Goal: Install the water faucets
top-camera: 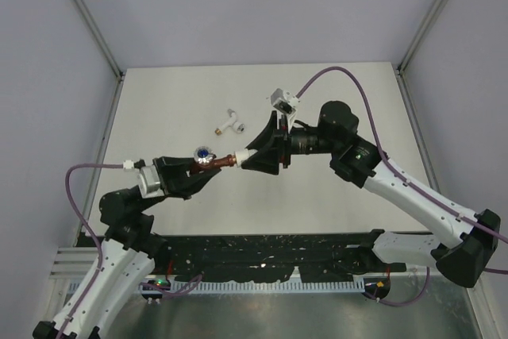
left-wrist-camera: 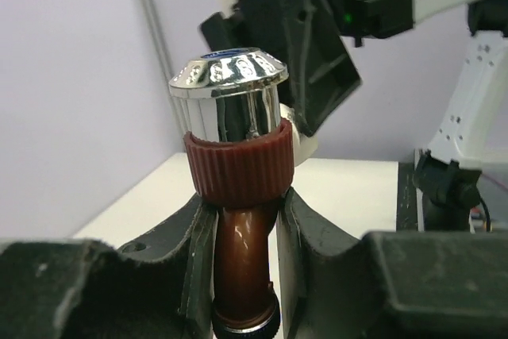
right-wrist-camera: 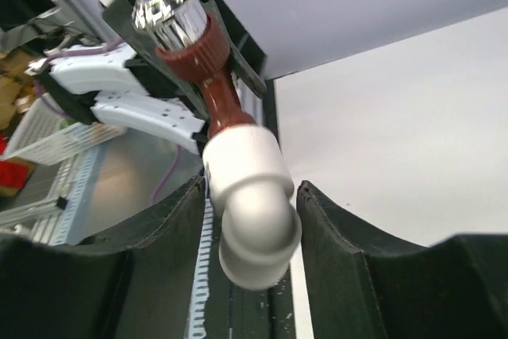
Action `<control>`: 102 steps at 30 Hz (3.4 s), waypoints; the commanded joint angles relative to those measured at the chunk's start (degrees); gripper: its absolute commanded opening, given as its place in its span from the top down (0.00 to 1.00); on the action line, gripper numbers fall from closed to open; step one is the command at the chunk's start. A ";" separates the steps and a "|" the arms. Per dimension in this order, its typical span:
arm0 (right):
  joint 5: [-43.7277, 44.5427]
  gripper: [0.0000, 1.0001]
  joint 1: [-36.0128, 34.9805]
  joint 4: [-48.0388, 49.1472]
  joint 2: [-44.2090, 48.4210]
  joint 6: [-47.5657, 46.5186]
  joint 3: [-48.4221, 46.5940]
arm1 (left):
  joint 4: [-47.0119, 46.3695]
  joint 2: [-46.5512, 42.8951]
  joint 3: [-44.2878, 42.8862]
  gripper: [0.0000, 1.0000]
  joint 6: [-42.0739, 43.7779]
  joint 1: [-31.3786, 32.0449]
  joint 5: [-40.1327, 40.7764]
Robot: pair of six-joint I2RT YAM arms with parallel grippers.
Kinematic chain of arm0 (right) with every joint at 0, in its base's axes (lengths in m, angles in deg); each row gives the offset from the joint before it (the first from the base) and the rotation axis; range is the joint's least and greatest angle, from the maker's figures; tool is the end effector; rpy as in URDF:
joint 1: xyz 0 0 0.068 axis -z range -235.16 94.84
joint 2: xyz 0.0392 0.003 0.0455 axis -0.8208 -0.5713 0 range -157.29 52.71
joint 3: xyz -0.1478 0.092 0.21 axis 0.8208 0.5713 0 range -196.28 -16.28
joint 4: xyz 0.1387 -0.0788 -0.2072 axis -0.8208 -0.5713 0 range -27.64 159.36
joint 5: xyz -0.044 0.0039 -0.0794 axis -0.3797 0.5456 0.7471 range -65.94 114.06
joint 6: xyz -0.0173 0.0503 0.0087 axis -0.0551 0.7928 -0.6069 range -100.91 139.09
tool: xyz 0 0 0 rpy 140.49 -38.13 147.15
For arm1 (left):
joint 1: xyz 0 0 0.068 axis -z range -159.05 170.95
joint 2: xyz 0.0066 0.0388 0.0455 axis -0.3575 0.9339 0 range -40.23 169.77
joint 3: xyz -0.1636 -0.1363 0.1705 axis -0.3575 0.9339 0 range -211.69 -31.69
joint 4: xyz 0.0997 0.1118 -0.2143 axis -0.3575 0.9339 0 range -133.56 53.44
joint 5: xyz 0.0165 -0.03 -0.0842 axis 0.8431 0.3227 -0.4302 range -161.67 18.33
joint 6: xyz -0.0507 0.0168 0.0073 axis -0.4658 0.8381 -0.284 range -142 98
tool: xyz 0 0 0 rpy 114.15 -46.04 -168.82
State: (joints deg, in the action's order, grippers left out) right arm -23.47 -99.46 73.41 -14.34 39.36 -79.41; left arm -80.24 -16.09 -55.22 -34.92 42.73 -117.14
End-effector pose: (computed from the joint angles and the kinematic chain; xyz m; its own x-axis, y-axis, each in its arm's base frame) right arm 0.1702 0.2028 0.3999 -0.3447 -0.0095 -0.9387 -0.9382 -0.0306 0.3448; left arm 0.0879 -0.0625 0.3371 0.3549 -0.3106 -0.8818 0.8975 0.3773 0.2284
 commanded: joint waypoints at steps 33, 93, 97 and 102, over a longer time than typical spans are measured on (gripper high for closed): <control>32.75 0.06 -13.27 16.76 15.28 -74.84 22.96 | 40.55 8.90 -14.08 1.00 -65.20 -0.60 19.11; -18.92 0.94 1.67 8.17 -12.67 -0.05 -8.67 | -2.34 1.52 -3.54 1.00 12.31 -0.42 -15.44; -13.13 0.66 2.19 2.12 -10.74 -7.15 -8.59 | -0.94 0.12 -2.14 1.00 7.85 -0.34 -9.92; -1.70 0.36 3.86 -1.94 -5.91 -16.30 -7.71 | -0.14 -3.74 1.64 1.00 -3.13 -0.34 4.31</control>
State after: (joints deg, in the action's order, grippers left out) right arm -40.19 -97.29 74.72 -24.41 29.29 -85.38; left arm -79.61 -17.29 -55.72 -30.92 41.99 -123.52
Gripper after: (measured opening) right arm 0.583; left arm 0.314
